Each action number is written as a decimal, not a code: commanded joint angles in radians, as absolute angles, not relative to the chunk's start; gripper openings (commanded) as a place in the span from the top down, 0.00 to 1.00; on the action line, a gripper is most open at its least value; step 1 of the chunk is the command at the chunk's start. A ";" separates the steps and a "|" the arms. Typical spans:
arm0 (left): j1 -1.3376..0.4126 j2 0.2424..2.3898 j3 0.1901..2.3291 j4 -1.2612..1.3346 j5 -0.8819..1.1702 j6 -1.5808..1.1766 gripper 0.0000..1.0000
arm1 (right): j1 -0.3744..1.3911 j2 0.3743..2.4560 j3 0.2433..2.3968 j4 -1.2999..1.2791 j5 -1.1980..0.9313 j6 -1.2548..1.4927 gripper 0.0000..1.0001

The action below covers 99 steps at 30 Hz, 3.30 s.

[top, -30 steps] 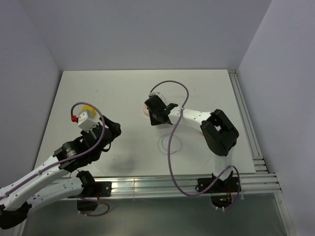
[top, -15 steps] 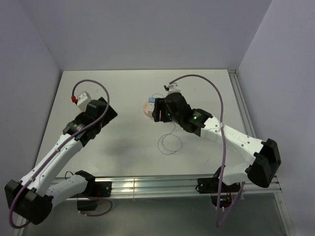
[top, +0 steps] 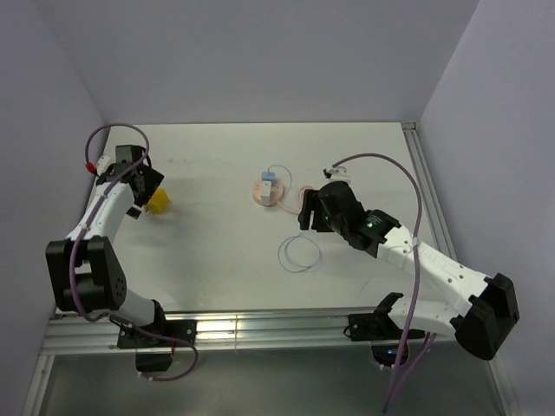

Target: Insert the plug

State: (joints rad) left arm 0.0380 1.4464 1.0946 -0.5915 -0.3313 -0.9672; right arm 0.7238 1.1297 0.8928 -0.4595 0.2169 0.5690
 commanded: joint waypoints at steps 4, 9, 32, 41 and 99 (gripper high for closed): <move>0.132 1.620 1.225 -0.539 -0.256 -0.991 0.02 | 0.692 1.049 0.845 -0.428 0.215 0.551 0.26; 0.133 1.696 1.253 -0.512 -0.248 -1.002 0.03 | 0.687 1.043 0.824 -0.425 0.210 0.542 0.26; 0.026 1.631 1.019 -0.311 -0.012 -0.930 1.00 | 0.637 1.038 0.795 -0.500 0.319 0.615 0.28; -0.256 1.484 0.878 -0.333 -0.106 -0.937 1.00 | 0.491 1.196 0.848 -0.542 0.433 0.627 0.28; -0.518 0.798 0.699 -0.388 -0.026 -0.965 0.27 | 0.137 1.430 0.787 -0.365 0.169 0.574 1.00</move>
State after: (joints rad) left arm -0.5144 0.8059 0.6849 -0.4255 -0.0723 -0.9886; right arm 0.1432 1.4860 0.7765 -0.3832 0.1925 0.6037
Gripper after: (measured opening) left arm 0.730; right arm 0.812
